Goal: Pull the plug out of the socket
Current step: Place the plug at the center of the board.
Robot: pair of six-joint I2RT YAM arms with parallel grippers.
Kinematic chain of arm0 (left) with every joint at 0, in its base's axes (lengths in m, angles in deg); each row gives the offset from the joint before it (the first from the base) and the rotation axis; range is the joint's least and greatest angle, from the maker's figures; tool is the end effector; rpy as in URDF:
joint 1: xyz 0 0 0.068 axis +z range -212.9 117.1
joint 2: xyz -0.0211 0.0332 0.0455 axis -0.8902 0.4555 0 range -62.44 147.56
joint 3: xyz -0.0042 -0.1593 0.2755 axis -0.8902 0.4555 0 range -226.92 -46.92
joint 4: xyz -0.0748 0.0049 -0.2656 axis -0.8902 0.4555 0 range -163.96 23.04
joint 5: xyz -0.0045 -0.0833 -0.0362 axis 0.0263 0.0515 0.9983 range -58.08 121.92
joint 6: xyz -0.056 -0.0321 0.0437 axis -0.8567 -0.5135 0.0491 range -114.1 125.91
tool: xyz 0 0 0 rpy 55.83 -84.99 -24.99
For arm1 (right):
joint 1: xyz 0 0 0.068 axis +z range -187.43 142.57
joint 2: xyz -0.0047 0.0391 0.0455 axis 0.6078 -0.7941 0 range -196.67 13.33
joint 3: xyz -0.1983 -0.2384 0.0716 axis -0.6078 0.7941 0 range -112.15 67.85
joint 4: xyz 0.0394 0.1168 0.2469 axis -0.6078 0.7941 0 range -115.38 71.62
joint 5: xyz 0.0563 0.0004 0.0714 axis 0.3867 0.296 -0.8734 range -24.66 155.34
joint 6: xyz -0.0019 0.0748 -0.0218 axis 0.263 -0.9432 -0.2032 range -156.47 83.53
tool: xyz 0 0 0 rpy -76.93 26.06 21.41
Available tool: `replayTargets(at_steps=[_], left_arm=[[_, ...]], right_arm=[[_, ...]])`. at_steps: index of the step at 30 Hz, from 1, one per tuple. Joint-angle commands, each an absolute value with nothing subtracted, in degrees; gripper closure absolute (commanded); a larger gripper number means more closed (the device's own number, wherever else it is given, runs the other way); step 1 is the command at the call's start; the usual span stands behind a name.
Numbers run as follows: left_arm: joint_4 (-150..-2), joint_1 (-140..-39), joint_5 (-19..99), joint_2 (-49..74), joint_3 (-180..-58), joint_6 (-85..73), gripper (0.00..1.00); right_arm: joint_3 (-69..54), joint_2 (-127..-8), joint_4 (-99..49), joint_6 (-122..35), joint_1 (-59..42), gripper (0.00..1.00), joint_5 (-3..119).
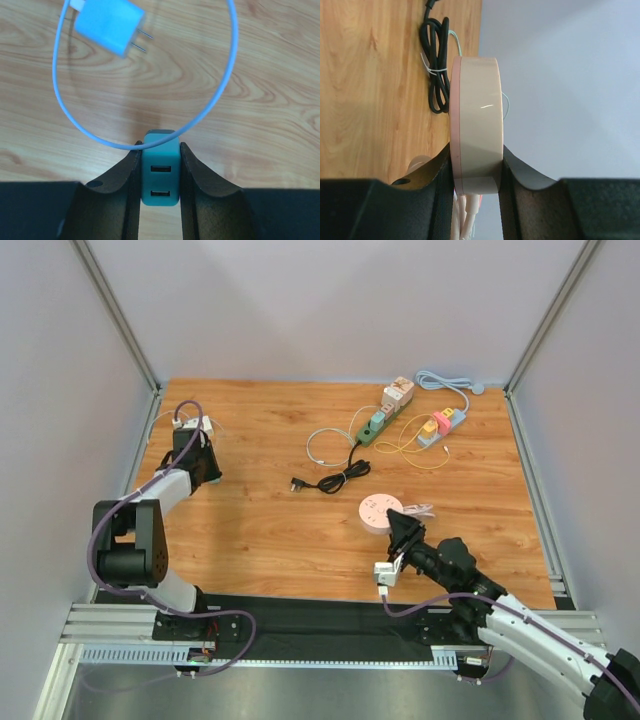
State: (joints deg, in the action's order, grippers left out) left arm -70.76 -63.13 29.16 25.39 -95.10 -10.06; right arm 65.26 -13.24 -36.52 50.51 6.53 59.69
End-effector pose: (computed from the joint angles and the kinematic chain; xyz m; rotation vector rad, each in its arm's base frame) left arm 0.3501 0.0018 0.2085 -0.3415 2.2938 -0.0873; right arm 0.0971 0.1028 0.1703 -1.6807 0.6885 -0.4474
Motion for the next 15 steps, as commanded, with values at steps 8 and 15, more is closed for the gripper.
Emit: replayTargets(at_steps=[8,15], left_arm=[[-66.84,-57.63,34.82,30.46,-104.04,-11.76,0.7],[-66.05,-55.96,37.28,29.33,-102.82,-12.46,0.43]], right_arm=[[70.13,-18.39,-41.64,44.83,-2.79,1.0,67.28],[68.37,-27.18,-40.58,44.04,-11.4,1.0,70.96]])
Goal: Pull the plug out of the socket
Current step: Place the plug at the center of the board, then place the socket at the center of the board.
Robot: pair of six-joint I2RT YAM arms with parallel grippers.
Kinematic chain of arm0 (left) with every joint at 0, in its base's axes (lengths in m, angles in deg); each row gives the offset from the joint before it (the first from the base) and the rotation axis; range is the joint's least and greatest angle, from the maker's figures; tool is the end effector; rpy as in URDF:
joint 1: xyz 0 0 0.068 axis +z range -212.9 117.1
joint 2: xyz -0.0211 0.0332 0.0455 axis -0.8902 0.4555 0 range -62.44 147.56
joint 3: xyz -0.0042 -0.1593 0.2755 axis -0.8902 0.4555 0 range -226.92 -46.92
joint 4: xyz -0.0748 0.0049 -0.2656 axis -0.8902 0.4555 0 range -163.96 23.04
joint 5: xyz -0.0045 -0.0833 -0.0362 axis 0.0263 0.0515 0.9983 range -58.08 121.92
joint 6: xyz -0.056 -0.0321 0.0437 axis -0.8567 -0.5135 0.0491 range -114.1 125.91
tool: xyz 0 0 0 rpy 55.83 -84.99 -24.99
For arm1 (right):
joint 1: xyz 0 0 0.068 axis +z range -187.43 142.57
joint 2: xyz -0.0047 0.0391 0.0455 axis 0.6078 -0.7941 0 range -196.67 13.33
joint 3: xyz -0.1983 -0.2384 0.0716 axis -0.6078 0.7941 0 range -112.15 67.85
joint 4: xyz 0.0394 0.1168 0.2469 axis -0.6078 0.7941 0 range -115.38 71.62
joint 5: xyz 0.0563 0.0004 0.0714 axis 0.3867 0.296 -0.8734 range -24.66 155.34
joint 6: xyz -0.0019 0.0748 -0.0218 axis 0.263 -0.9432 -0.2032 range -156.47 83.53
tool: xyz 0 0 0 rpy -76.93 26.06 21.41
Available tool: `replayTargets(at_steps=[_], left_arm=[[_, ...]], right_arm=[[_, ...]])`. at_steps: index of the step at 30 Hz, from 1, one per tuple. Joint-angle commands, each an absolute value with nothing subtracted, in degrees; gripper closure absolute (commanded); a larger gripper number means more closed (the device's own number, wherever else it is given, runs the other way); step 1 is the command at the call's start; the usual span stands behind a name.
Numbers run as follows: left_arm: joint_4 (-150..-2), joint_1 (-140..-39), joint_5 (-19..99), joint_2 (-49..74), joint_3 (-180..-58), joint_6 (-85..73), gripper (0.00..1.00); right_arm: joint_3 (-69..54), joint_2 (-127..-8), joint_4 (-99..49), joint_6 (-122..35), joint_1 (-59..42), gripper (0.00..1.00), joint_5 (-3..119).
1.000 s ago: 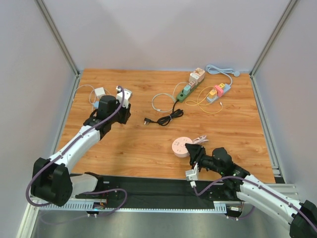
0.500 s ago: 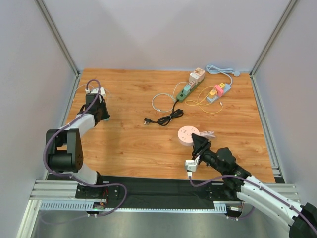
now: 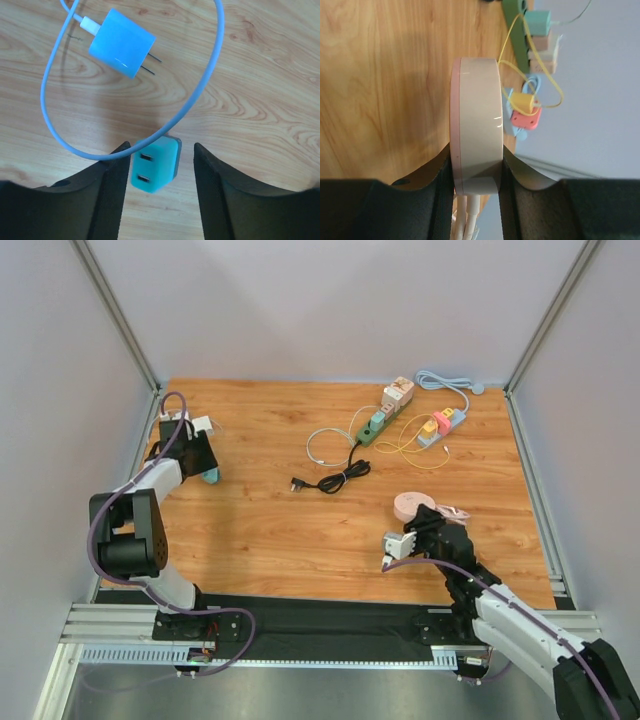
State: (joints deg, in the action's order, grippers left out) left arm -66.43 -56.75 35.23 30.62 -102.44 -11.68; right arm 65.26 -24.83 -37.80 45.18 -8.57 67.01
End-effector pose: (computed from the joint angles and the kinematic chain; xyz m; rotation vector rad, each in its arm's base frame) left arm 0.3771 0.0368 0.2133 -0.4580 2.3169 -0.1652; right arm 0.1338 0.0716 0.1475 -1.6560 1.1723 -0.6216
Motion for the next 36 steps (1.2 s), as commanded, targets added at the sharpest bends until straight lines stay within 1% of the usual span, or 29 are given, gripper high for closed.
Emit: replayTargets(at_steps=[1,2,4,5,11,14,19,21,23,24,26,27,29,30,31,32,33,34,35,36], left_arm=[[-66.05,-55.78,37.37,28.88,-102.9,-12.46,0.39],[-65.79,-55.78,37.55,28.36,-102.9,-12.46,0.34],[-65.52,-55.61,38.07,26.69,-102.99,-12.73,0.28],[-64.82,-55.61,38.34,25.46,-103.08,-12.73,0.23],[-63.68,-55.43,39.65,18.88,-102.46,-13.16,0.09],[-62.8,-55.34,41.32,15.62,-102.11,-13.87,0.07],[-62.71,-55.34,45.63,11.04,-100.62,-14.75,0.05],[-62.53,-55.34,47.21,9.11,-100.01,-14.31,0.02],[-61.83,-55.25,47.83,7.01,-99.3,-13.7,0.02],[-61.57,-55.34,48.09,6.3,-99.04,-12.82,0.02],[-61.13,-55.43,49.32,4.28,-98.51,-12.03,0.02],[-60.87,-55.34,49.93,3.66,-98.42,-11.76,0.01],[-61.21,-55.34,53.17,2.34,-98.33,-11.32,0.01],[-61.65,-55.34,55.11,1.99,-98.16,-11.23,0.01],[-62.18,-55.34,56.78,1.55,-97.72,-11.49,0.01],[-63.57,-55.34,59.49,1.11,-97.54,-12.02,0.01],[-64.11,-55.34,61.09,0.93,-97.28,-12.29,0.01],[-64.81,-55.34,62.58,0.84,-97.28,-12.64,0.0],[-64.9,-55.34,64.51,0.67,-97.19,-13.08,0.0],[-64.91,-55.34,65.49,0.49,-97.28,-13.34,0.0]], right_arm=[[68.37,-27.63,-40.5,44.04,-12.29,1.0,71.31],[66.55,-28.07,-39.71,44.13,-13.25,1.0,71.58],[65.47,-29.12,-39.01,44.3,-15.98,1.0,71.93],[64.51,-30.08,-38.65,44.13,-17.73,1.0,72.63],[60.47,-33.78,-35.4,43.51,-26.43,1.0,71.85],[59.76,-38.34,-38.98,43.87,-30.13,1.0,71.93],[54.94,-54.94,-45.32,41.06,-35.05,1.0,76.58],[51.07,-60.82,-45.68,39.57,-36.89,0.98,78.08],[48.35,-63.22,-44.9,38.68,-39.36,0.87,77.74],[47.72,-64.1,-44.28,38.42,-40.76,0.71,77.21],[46.84,-64.02,-42.01,37.72,-41.65,0.53,75.46],[45.88,-62.97,-40.42,37.54,-42.17,0.38,74.66],[45.0,-61.3,-35.43,36.22,-42.44,0.25,72.13],[44.3,-59.03,-33.48,35.87,-42.62,0.16,71.15],[43.94,-57.62,-31.46,35.61,-42.62,0.12,70.1],[43.5,-56.12,-26.31,35.34,-42.62,0.08,67.48],[42.98,-52.89,-23.39,35.17,-42.62,0.02,66.23],[41.93,-51.2,-20.75,34.64,-42.62,0.0,62.3],[40.79,-49.45,-13.59,34.72,-42.62,0.0,60.52],[39.64,-46.56,-10.03,34.46,-42.62,0.0,58.85]])
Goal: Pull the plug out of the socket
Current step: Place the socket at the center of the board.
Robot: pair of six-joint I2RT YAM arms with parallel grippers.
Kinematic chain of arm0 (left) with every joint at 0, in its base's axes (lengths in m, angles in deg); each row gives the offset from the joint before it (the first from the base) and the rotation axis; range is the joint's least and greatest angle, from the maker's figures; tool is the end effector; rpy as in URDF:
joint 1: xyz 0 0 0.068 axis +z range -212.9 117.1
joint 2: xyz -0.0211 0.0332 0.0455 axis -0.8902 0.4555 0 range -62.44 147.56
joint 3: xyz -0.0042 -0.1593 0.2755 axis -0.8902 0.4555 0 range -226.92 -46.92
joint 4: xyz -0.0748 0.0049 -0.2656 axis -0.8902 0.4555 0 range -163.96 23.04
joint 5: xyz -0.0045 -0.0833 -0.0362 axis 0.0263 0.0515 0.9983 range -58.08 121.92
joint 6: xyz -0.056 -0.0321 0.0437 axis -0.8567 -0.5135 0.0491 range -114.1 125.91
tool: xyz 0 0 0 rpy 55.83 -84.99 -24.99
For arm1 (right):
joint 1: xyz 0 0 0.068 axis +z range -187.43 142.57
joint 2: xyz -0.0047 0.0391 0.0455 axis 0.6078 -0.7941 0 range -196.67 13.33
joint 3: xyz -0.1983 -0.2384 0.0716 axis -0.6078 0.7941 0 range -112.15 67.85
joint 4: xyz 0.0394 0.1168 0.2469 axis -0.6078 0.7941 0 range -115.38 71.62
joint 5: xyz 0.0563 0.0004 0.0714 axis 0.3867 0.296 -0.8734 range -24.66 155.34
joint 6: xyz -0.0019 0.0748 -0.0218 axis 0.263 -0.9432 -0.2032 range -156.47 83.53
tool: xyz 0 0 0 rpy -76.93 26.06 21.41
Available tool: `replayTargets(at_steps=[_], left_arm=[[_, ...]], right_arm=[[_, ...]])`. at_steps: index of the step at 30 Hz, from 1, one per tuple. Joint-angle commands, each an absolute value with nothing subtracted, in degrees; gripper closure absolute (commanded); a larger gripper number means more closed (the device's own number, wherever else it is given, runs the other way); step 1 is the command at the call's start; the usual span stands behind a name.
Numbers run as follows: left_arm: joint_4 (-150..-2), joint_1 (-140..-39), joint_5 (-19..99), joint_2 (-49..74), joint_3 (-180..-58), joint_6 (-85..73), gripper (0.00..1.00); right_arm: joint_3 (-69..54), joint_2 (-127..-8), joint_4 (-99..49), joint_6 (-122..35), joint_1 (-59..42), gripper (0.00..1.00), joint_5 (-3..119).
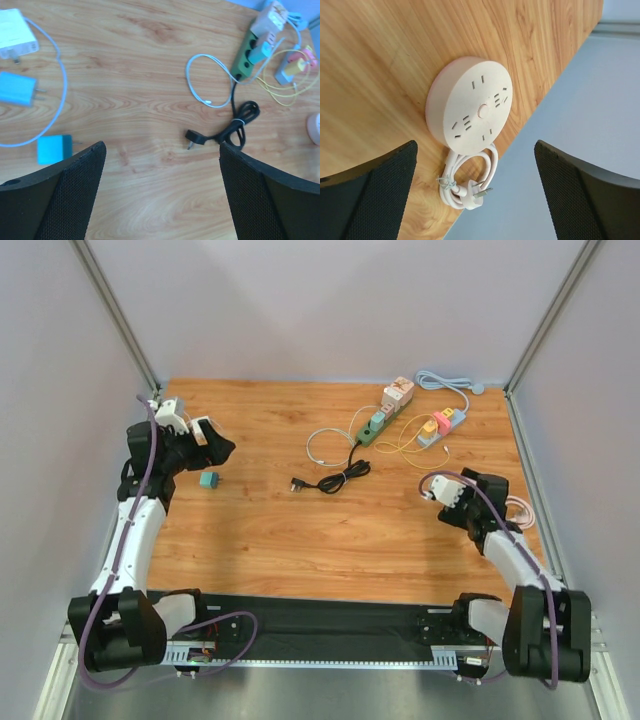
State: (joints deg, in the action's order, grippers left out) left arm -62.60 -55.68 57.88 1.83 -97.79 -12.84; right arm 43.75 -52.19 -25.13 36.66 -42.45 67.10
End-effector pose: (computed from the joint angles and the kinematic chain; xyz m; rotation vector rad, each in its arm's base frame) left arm 0.2754 0.0055 0.3355 -0.1603 1.9967 -0.5818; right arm 0.2302 -0.0222 0.1755 -1.3363 2.0067 -0.7105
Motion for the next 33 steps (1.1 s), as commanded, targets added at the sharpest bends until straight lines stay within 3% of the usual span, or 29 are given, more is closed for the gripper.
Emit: replayTargets(at_steps=[1,5,11,19,26,33], left_arm=[[-64.82,-55.43,66.54,0.4,-97.54,-13.34,0.0],[-64.38,-55.43,70.23,-0.56,-97.37,-13.78,0.0],[-62.54,-55.43,70.33,-3.63,-95.7,-12.82,0.0],[-58.67,-55.43,69.19,-5.05,-94.29,-9.57,0.0],[-58.31,-55.43,69.1,-5.84,-93.41,-9.04,0.0],[-58.14,-55.43,69.45,-5.66,-93.41,-9.04,0.0]], right_arm=[[37.28,-45.14,-7.04,33.94,-42.62,0.0,57.18],[31.83,-40.03,7.98,31.04,-42.62,0.0,46.39],[23.91,-43.88,10.67,14.37,-42.62,0.0,39.77],[1.62,-66.9,8.19,-25.87,-43.58,0.05,43.89],[-14.76,-83.15,8.72,-28.47,-44.37,0.13,49.59],[-30.93,-97.05,14.43,-23.47,-45.69,0.39,53.12]])
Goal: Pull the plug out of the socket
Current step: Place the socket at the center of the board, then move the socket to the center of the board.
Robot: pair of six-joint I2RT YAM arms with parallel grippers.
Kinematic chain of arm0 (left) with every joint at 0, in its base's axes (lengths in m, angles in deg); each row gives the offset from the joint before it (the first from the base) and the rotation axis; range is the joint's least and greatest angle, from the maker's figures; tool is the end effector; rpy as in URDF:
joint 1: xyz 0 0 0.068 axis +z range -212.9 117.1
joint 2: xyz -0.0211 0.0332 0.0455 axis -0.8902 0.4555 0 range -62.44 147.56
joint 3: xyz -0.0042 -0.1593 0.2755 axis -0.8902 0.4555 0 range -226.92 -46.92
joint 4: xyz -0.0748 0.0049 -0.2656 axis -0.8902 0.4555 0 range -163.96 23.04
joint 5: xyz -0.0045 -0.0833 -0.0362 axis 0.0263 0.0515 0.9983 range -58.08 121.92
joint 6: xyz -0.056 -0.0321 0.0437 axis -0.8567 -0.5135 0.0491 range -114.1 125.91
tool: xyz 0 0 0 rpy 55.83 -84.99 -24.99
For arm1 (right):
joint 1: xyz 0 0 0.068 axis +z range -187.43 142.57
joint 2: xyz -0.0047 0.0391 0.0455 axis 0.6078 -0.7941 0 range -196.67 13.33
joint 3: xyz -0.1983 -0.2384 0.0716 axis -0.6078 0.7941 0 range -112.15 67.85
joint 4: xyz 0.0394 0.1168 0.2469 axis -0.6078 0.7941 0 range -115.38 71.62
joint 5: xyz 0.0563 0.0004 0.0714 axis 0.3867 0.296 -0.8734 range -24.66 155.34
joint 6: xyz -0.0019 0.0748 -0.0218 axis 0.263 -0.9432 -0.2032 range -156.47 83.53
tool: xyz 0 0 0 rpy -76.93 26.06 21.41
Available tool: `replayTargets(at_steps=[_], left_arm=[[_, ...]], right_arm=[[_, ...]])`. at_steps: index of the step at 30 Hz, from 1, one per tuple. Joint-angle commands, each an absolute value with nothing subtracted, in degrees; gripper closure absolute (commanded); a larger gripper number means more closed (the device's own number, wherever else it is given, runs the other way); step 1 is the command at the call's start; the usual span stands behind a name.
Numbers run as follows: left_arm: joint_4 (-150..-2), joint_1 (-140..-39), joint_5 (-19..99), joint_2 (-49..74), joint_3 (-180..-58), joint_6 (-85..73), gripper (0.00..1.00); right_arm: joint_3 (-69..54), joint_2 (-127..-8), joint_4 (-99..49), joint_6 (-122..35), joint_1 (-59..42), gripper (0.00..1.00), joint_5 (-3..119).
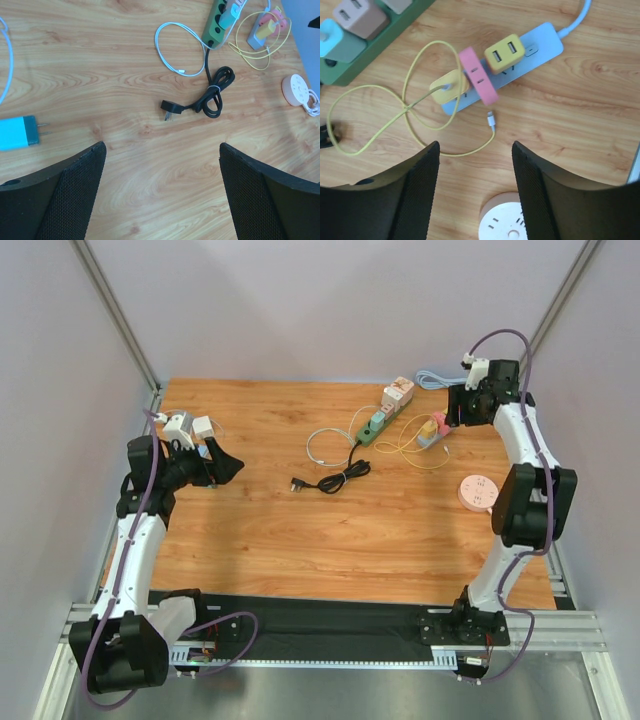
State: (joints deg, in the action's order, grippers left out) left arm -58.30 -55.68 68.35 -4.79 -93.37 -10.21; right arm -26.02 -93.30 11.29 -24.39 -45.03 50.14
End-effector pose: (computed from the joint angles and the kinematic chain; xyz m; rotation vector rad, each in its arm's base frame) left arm 0.2378 -0.0098 0.3267 -0.0082 2.0187 -0.7434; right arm 0.4644 -0.0443 0.3072 -0.2118 2.3905 0.1638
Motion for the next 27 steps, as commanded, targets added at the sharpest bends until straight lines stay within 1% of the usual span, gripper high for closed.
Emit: replayTargets(at_steps=[1,4,6,19,27], left_arm=[[-58.14,-55.43,69.54,-5.66,-93.5,-9.12,0.0],[-58.05,-55.43,69.8,-5.31,-93.41,-9.12,0.0],[-58.05,-55.43,69.98,-5.14,-93.59,-9.12,0.0],[-58.05,-55.43,71.82,-3.64,-93.67,-10.18,0.0],[-57.96,-55.43,72.26,-3.2,-93.67,-9.92,0.0]], right_arm=[[-31.81,-98.11,14.61,-21.98,-45.61,0.41,53.56],[-35.33,-102.41,16.18,-19.78,-45.61,0.45,52.34],[-35.86,-103.56,16.81,-19.33,-45.52,0.45,51.46],[-40.17,-110.42,14.17,-19.24,-44.29,0.46,53.56],[-42.89,-113.85,13.03,-17.66,-43.5,0.54,53.04]])
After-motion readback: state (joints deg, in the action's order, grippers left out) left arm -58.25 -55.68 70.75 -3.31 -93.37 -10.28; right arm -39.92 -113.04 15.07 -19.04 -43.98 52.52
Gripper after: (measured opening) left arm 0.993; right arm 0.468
